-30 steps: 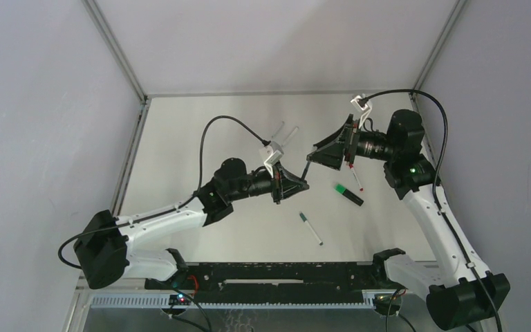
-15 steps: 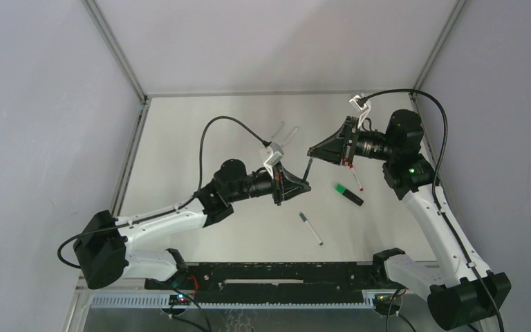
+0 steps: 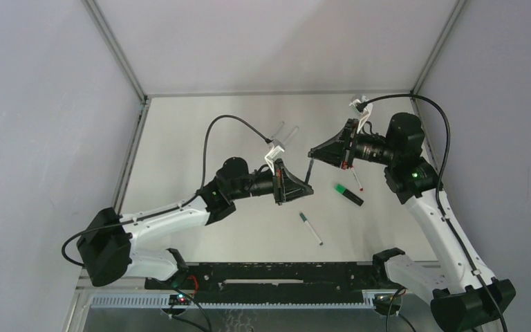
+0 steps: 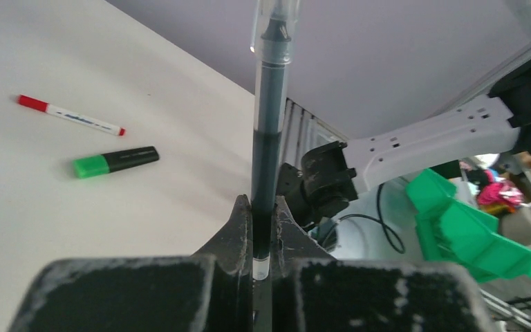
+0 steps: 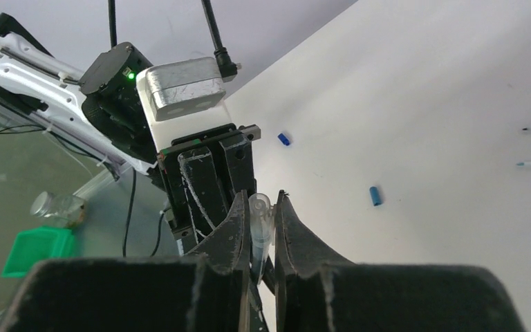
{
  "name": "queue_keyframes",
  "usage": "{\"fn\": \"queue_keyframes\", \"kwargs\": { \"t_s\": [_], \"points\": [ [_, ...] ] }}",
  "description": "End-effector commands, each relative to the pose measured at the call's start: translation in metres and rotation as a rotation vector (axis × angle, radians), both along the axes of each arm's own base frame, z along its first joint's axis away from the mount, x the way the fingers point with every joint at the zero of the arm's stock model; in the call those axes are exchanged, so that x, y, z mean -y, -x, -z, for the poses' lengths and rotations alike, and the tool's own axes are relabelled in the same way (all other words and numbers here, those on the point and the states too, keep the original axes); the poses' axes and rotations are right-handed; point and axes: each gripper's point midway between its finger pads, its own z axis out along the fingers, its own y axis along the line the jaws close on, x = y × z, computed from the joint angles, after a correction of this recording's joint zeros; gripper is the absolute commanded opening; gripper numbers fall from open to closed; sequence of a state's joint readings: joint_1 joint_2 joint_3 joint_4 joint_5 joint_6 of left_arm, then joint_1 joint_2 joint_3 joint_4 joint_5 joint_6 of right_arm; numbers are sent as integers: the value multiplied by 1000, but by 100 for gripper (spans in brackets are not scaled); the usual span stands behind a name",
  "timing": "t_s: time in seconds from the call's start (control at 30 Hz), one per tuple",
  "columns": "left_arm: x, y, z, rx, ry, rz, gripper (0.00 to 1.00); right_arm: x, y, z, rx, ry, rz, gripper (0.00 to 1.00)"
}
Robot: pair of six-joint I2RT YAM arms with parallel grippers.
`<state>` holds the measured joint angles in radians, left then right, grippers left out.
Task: Insert the pens into the pen caps
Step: Press the pen cap onto the pen.
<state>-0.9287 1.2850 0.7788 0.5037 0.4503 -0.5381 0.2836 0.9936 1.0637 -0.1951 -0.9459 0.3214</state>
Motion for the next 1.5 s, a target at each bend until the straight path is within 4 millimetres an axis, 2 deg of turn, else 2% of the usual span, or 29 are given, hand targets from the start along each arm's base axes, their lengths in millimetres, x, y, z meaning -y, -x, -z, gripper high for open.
{"fn": "queue_keyframes", "kwargs": {
  "t_s": [0.0, 0.07, 0.17, 0.23, 0.3, 0.4, 0.43, 0.53, 0.57, 0.6, 0.63, 0.67, 0.7, 0.8, 0.93, 1.0, 1.07, 1.17, 1.27, 1.4, 1.47],
  "points": [
    [1, -27, -60, -48, 177, -80, 0, -6, 35, -3, -3, 26, -103, 0],
    [-6, -36, -63, -1, 156, -149, 0, -6, 37, 2, -52, 25, -103, 0],
    [-28, -57, -66, 154, 65, -344, 0, -7, 40, 14, -140, 24, -110, 0],
    [-42, -67, -78, 239, 53, -430, 0, -8, 43, 23, -196, 23, -117, 0],
    [-48, -70, -93, 277, 89, -443, 0, -10, 46, 31, -250, 21, -129, 0],
    [-40, -66, -111, 238, 198, -346, 0, -12, 49, 31, -303, 2, -148, 0],
    [-36, -59, -119, 221, 249, -289, 0, -12, 49, 30, -318, -6, -152, 0],
    [-15, -44, -126, 173, 294, -122, 0, -14, 48, 27, -344, -24, -158, 0],
    [-13, -49, -126, 156, 289, -143, 0, -15, 49, 26, -351, -31, -162, 0],
    [-12, -58, -116, 145, 234, -199, 0, -15, 49, 25, -358, -33, -164, 0],
    [-19, -76, -105, 145, 154, -319, 0, -16, 49, 25, -355, -32, -160, 0],
    [-28, -87, -107, 154, 110, -426, 0, -15, 48, 27, -350, -26, -146, 0],
    [-38, -96, -100, 171, 35, -518, 0, -14, 46, 29, -347, -18, -125, 0],
    [-60, -108, -99, 215, -49, -674, 0, -8, 36, 40, -351, 14, -47, 0],
    [-51, -105, -103, 267, -113, -661, 0, -6, 30, 43, -363, 19, -14, 0],
    [-32, -87, -117, 313, -6, -509, 0, -8, 35, 40, -363, 9, -49, 0],
    [-15, -59, -130, 283, 150, -256, 0, -11, 43, 34, -357, -7, -110, 0],
    [-20, -48, -144, 221, 302, -125, 0, -14, 51, 29, -353, -22, -160, 0],
    [-21, -52, -138, 215, 271, -139, 0, -11, 47, 25, -342, -35, -163, 0],
    [-17, -52, -114, 193, 185, -135, 0, 0, 22, -3, -227, -60, -121, 1],
    [-14, -48, -99, 177, 158, -111, 0, 4, 12, -22, -159, -65, -100, 15]
  ]
}}
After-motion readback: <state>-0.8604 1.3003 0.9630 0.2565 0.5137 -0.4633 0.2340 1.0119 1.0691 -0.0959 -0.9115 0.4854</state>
